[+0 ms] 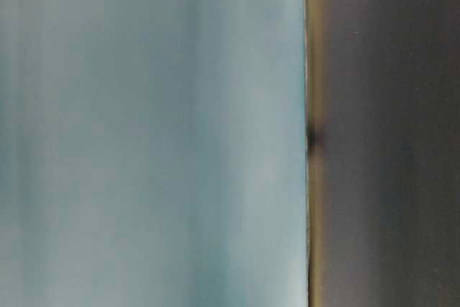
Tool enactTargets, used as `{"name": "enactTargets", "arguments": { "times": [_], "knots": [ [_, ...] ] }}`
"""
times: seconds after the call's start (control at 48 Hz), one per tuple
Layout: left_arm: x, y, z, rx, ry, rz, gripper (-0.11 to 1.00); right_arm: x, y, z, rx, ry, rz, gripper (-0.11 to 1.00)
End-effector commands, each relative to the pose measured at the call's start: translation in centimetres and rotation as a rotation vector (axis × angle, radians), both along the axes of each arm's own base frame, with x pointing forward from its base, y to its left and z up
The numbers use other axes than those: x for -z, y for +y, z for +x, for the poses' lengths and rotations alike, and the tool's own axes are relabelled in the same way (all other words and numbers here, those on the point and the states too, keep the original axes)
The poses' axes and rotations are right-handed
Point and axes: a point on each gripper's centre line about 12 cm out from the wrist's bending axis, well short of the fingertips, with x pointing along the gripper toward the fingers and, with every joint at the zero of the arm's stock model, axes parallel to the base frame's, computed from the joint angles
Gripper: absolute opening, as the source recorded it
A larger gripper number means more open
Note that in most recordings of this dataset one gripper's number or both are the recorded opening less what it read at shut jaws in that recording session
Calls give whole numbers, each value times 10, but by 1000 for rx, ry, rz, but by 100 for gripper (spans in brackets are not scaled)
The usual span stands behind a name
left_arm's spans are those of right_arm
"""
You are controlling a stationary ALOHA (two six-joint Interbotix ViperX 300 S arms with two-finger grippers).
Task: Insert the LAN cable into the hub.
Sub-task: 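Move the left gripper down onto the grey Anker hub and grasp it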
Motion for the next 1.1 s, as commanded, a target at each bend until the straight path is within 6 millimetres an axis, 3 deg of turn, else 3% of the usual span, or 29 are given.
{"name": "enactTargets", "arguments": {
  "times": [0.0, 0.083, 0.291, 0.583, 0.645, 0.708, 0.812, 0.937, 1.02, 1.083],
  "knots": [
    [-13, -2, 14, 14, -5, 31, 6, -4, 0, 5, 0, 2, 9, 3],
    [-13, -4, 26, 23, 18, 25, 1, -2, 0, 11, -1, 52, 33, 2],
    [-3, -10, 45, 52, 13, -19, 0, 12, 7, 27, -27, 220, 58, 0],
    [33, -25, 47, 123, 10, -130, 1, 36, 12, 45, -39, 367, 68, 0],
    [42, -26, 47, 127, 25, -141, 6, 40, 12, 49, -38, 386, 69, 0],
    [49, -24, 47, 120, 43, -147, 18, 42, 13, 54, -41, 402, 68, 2],
    [56, -24, 49, 118, 73, -163, 46, 49, 13, 61, -37, 436, 86, 18],
    [69, -25, 50, 115, 123, -207, 79, 56, 17, 69, -40, 474, 116, 54],
    [85, -25, 50, 112, 173, -212, 79, 60, 17, 73, -40, 492, 119, 76],
    [96, -25, 48, 108, 205, -213, 75, 63, 17, 75, -39, 503, 119, 84]
  ]
}}
